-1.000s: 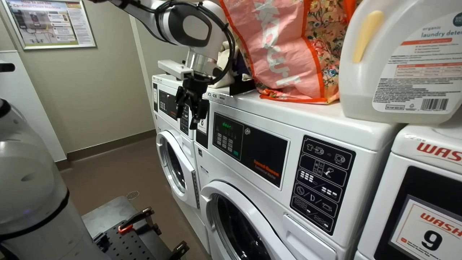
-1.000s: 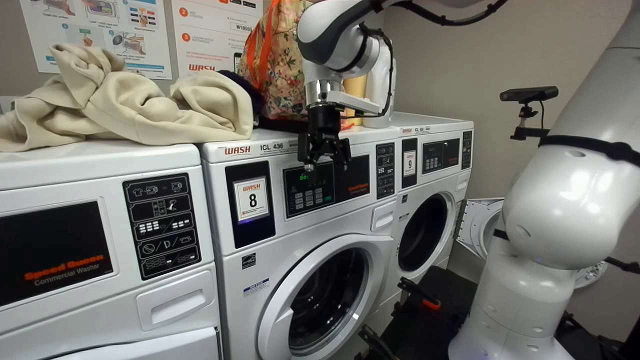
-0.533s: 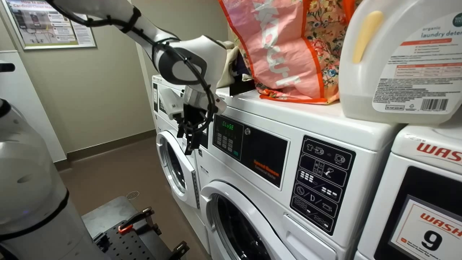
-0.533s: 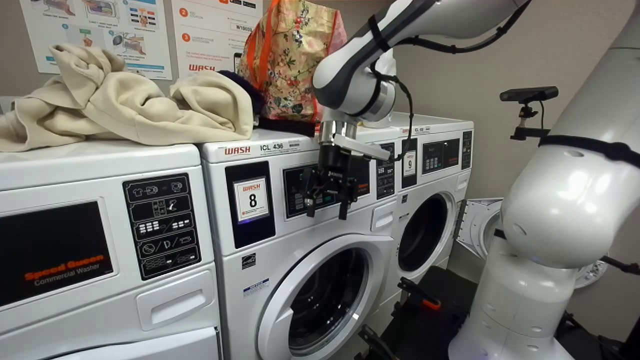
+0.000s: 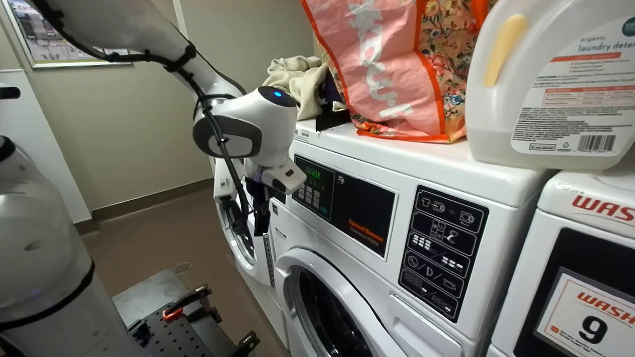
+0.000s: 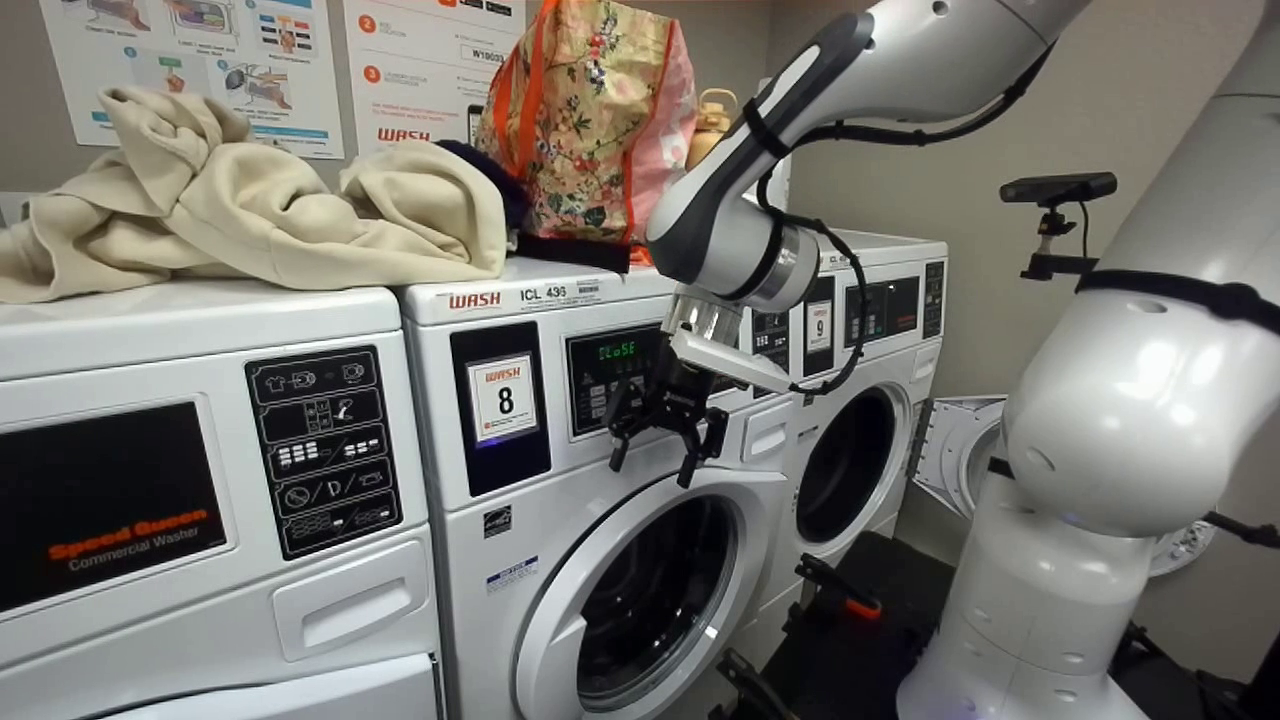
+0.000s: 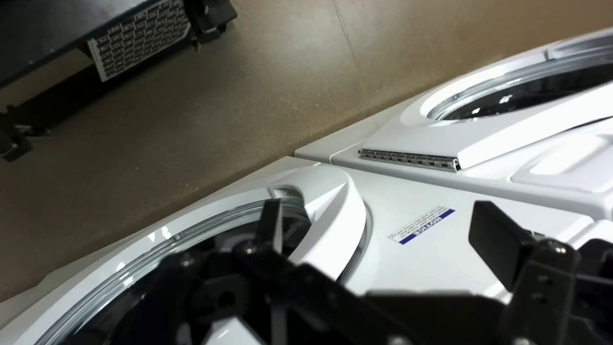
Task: Open the washing machine
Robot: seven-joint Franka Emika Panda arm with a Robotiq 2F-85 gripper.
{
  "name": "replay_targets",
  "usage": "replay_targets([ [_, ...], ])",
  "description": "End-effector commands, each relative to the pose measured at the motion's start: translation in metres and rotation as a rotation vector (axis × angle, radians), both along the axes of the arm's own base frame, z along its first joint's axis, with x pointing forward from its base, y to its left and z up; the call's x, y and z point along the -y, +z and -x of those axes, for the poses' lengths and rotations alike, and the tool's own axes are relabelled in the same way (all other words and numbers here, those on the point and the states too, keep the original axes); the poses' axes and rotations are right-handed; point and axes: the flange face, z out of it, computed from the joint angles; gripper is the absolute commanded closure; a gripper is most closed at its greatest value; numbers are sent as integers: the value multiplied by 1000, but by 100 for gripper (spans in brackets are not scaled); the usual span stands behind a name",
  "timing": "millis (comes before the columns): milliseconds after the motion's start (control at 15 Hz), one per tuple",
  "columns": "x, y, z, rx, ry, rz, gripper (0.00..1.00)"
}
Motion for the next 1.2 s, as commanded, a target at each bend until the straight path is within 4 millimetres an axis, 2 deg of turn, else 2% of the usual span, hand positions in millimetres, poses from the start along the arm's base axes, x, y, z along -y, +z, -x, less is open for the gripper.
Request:
replay_targets([
  [0,-3,-12,-7,14,-115,24,0],
  [333,-2,-43,-23,-5,-185,56,0],
  [867,15,-92,-43,-39,-317,89,0],
  [1133,21,-112,-44,-52,-398,90,0],
])
